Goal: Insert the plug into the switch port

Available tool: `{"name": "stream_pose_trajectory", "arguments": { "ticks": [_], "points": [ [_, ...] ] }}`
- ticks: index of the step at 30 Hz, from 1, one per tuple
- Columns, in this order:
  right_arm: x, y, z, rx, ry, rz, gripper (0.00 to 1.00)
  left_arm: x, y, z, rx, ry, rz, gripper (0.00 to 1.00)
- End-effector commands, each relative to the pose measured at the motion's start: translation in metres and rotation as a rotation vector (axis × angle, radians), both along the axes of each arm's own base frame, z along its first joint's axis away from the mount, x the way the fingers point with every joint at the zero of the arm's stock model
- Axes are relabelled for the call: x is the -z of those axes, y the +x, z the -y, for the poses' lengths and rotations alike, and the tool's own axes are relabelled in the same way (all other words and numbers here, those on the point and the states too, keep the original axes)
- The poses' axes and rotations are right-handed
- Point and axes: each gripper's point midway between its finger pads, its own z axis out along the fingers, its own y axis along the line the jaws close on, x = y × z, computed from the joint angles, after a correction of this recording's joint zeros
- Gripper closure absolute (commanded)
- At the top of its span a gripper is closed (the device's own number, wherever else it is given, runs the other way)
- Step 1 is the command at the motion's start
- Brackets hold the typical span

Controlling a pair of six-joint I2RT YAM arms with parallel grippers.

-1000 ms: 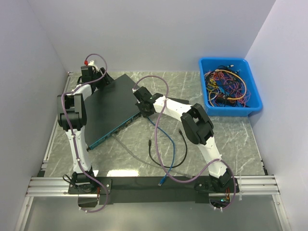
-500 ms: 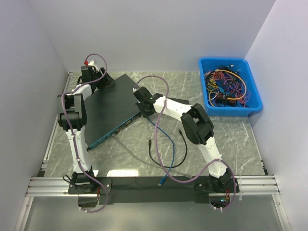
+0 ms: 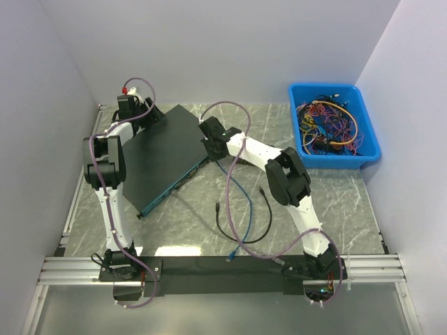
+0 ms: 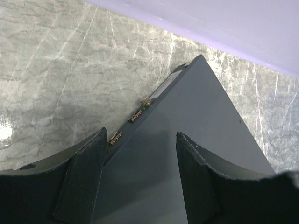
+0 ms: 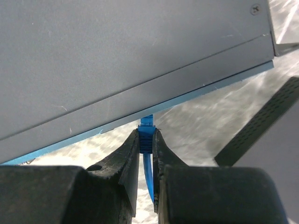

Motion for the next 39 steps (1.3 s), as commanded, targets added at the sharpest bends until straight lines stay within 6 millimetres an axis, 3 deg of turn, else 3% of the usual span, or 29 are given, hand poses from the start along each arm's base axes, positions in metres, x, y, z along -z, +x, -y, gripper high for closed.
{"name": "stream_pose_trajectory", "arguments": {
  "ticks": [1, 4, 13, 21, 22, 30, 39],
  "points": [
    [-0.132, 0.103, -0.032, 0.063, 0.284, 0.461, 1.0, 0.06, -0.052, 0.058, 0.132, -0.111, -0.274, 0.34],
    [-0.129, 0.101, -0.039, 0.002, 0.284, 0.457, 1.0, 0.062, -0.052, 0.058, 0.135, -0.113, -0.281, 0.34],
    [-0.103, 0.105, -0.033, -0.081, 0.195, 0.498, 1.0, 0.071, -0.05, 0.067, 0.194, -0.138, -0.33, 0.34],
    [-0.109, 0.088, -0.055, -0.307, 0.243, 0.536, 1.0, 0.071, -0.051, 0.079, 0.325, -0.149, -0.329, 0.33],
    [-0.115, 0.086, -0.058, -0.326, 0.256, 0.544, 1.0, 0.07, -0.054, 0.095, 0.375, -0.134, -0.32, 0.34],
    [-0.118, 0.036, -0.104, -0.53, 0.258, 0.55, 1.0, 0.066, -0.063, 0.112, 0.485, -0.147, -0.318, 0.36],
    [-0.116, -0.031, -0.148, -0.623, 0.269, 0.531, 1.0, 0.064, -0.074, 0.1, 0.443, -0.18, -0.32, 0.37]
  ]
}}
